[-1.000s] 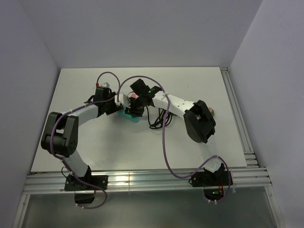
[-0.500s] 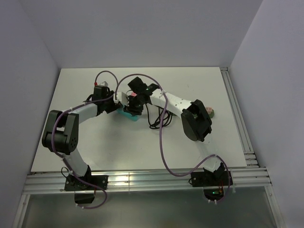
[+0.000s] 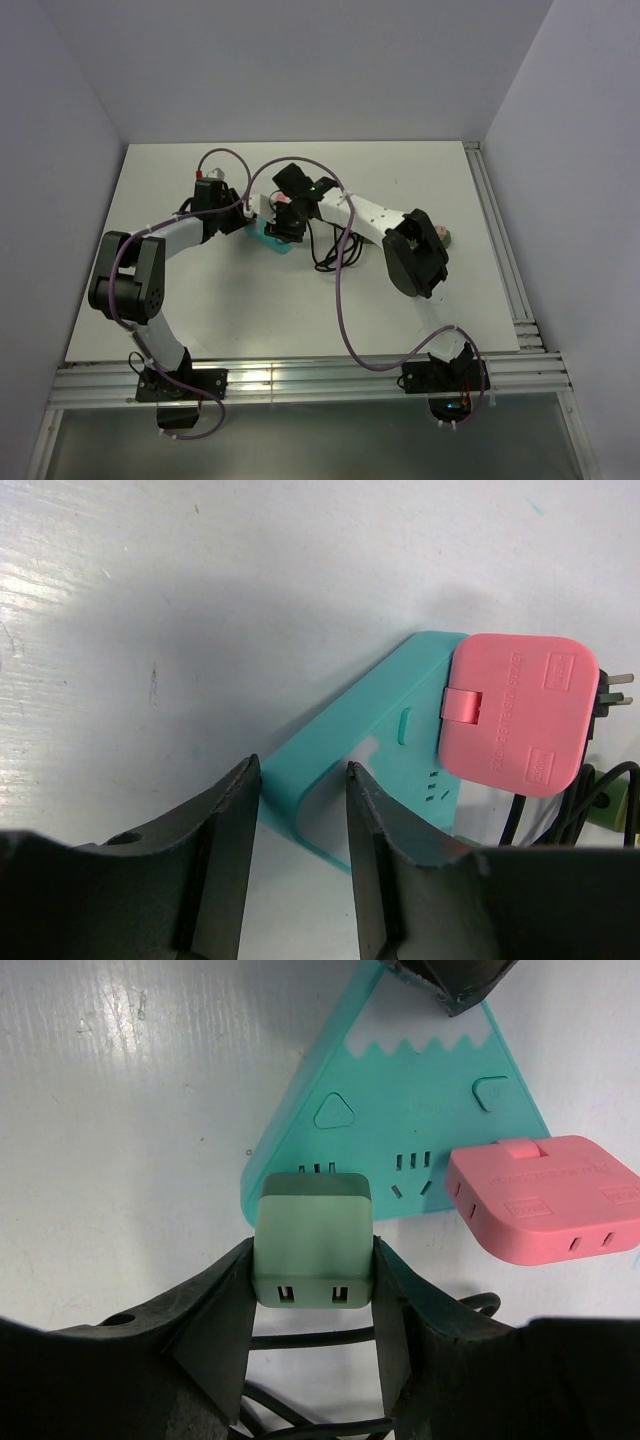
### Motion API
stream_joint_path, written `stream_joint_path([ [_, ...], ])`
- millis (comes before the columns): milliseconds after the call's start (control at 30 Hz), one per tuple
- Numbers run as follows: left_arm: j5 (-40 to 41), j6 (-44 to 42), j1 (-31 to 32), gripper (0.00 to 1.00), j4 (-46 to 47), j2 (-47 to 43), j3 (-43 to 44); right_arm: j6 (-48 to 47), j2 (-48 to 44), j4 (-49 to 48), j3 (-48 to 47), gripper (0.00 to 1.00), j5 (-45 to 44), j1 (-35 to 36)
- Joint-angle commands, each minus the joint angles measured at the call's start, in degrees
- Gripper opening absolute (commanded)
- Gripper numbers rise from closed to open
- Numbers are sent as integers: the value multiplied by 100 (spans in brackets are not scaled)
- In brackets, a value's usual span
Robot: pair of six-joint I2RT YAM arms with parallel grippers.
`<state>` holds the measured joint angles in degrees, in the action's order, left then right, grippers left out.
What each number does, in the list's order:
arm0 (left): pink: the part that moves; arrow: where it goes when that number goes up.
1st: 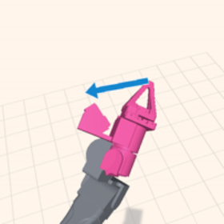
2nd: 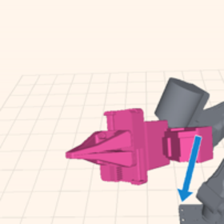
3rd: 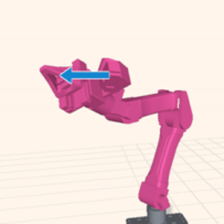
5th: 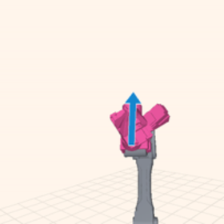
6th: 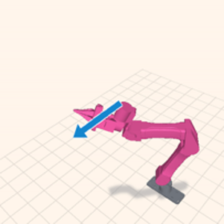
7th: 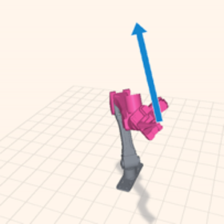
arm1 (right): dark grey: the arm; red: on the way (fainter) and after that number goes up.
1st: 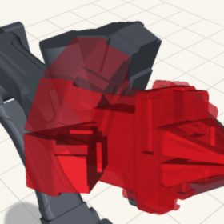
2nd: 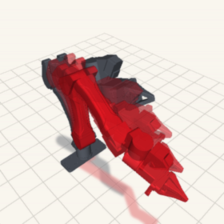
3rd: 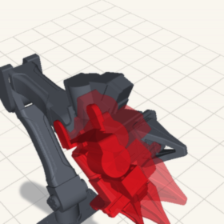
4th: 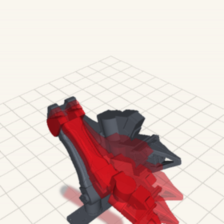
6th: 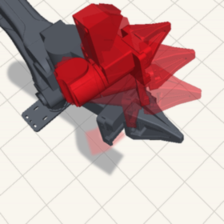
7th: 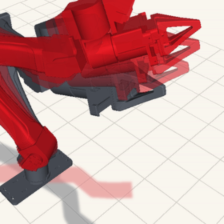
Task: Insert the plug
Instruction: Insert the plug into the socket.
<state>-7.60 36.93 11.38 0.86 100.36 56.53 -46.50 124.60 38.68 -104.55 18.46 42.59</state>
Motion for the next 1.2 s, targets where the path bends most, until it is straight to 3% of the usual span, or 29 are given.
stream_joint_path([
  [0, 276, -318, 66, 43, -710, 265, -187, 88, 188, 229, 479, 0, -44, -14],
  [733, -14, -344, 313, 40, -605, 467, -151, 475, 961, 1326, -1417, 0, -405, 443],
  [1167, -146, -370, 313, 40, -543, 441, -186, 686, 1137, 1107, -1647, 0, -352, 514],
])
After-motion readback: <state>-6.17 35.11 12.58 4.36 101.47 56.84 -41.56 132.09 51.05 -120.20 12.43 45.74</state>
